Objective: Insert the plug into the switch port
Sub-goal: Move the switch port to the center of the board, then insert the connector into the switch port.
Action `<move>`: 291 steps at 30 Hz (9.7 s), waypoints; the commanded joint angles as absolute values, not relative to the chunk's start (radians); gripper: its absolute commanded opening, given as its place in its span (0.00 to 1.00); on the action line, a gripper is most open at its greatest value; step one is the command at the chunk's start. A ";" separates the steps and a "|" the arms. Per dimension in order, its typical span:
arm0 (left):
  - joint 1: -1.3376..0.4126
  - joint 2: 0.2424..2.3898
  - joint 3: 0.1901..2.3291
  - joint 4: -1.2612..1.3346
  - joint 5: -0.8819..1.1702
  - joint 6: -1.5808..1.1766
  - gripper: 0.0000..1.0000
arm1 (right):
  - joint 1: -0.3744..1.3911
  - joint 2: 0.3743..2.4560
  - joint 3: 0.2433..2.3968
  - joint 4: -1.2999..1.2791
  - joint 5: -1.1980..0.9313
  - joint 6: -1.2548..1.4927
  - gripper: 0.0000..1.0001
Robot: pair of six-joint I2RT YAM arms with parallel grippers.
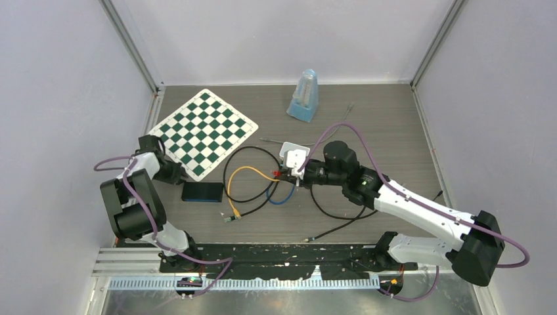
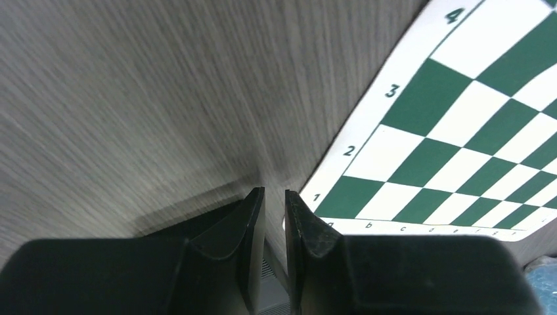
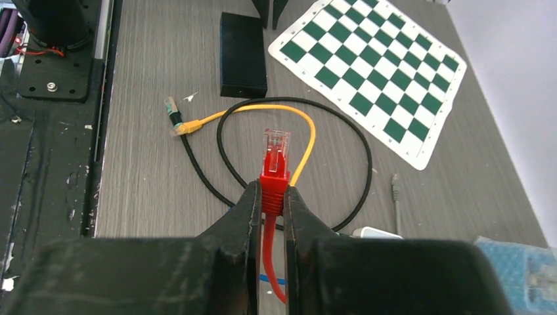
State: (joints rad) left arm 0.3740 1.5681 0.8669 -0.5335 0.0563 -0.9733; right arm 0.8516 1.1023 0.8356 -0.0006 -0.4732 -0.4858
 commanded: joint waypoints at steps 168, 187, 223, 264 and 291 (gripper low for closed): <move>0.166 1.370 0.652 -0.551 0.220 -0.893 0.24 | 1.150 2.133 1.556 -0.287 -0.048 0.275 0.05; 0.130 1.404 0.658 -0.489 0.294 -0.813 0.23 | 1.109 2.142 1.551 -0.222 -0.093 0.133 0.05; 0.017 1.370 0.539 -0.448 0.350 -0.911 0.08 | 1.104 2.152 1.615 -0.031 0.089 0.092 0.05; -0.021 0.939 0.786 -0.561 0.112 -0.299 0.59 | 1.092 1.926 1.084 0.602 0.063 -0.059 0.05; 0.047 1.019 0.859 -0.609 0.817 -0.043 0.63 | 0.987 1.673 0.785 0.857 -0.187 -0.103 0.05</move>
